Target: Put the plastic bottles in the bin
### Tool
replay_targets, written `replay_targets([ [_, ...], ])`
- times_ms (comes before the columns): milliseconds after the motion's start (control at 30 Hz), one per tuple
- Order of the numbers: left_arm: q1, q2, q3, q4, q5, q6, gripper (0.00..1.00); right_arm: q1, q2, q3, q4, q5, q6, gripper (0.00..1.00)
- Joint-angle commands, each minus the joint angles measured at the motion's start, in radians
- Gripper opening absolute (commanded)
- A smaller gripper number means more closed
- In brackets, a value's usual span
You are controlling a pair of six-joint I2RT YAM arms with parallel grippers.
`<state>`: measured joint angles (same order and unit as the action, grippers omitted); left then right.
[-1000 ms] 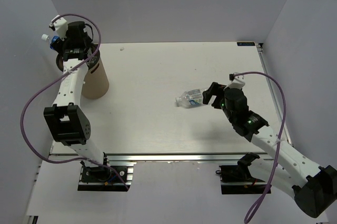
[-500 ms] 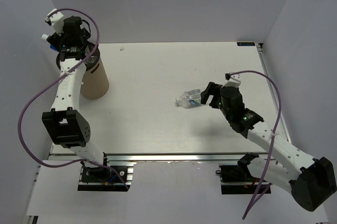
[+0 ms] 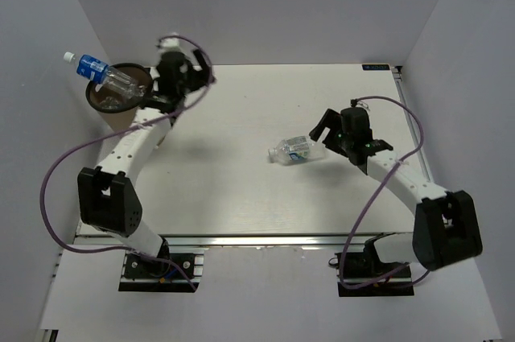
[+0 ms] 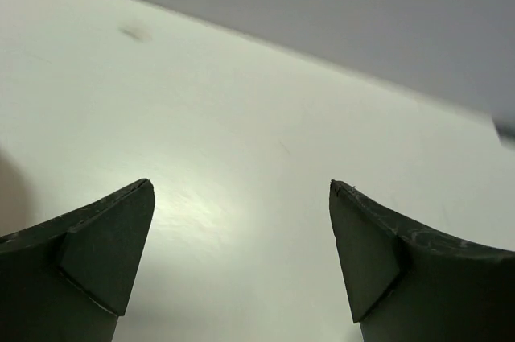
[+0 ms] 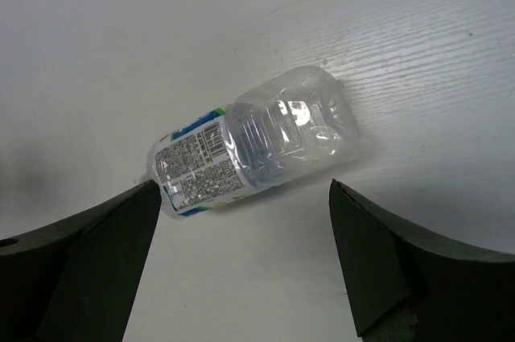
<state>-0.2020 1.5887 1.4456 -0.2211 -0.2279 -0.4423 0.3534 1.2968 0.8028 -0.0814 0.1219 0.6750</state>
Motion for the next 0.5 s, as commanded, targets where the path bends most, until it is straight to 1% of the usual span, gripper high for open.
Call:
replay_targets([
  [0, -0.144, -0.105, -0.138, 0.11, 0.157, 0.027, 0.98, -0.01, 0.067, 0.085, -0.047, -0.1, 0.086, 0.89],
  [33, -0.169, -0.12, -0.183, 0.168, 0.226, 0.025, 0.98, -0.01, 0.079, 0.082, -0.026, -0.106, 0.093, 0.89],
  [67, -0.177, -0.145, -0.262, 0.193, 0.27, 0.019, 0.98, -0.01, 0.105, 0.081, -0.017, -0.105, 0.116, 0.89],
  [200, -0.2, -0.209, -0.405, 0.259, 0.357, 0.024, 0.98, -0.011, 0.179, 0.122, 0.017, -0.085, 0.17, 0.89],
  [233, -0.2, -0.223, -0.433, 0.297, 0.383, 0.022, 0.98, -0.011, 0.211, 0.134, 0.017, -0.085, 0.181, 0.89],
  [300, -0.2, -0.266, -0.517, 0.353, 0.494, 0.031, 0.98, -0.01, 0.249, 0.183, -0.009, -0.076, 0.198, 0.89],
  [367, -0.203, -0.292, -0.553, 0.408, 0.591, 0.045, 0.98, -0.008, 0.308, 0.216, -0.059, -0.054, 0.204, 0.89],
  [467, -0.203, -0.337, -0.593, 0.416, 0.61, 0.083, 0.98, -0.011, 0.372, 0.239, -0.08, -0.016, 0.238, 0.89],
])
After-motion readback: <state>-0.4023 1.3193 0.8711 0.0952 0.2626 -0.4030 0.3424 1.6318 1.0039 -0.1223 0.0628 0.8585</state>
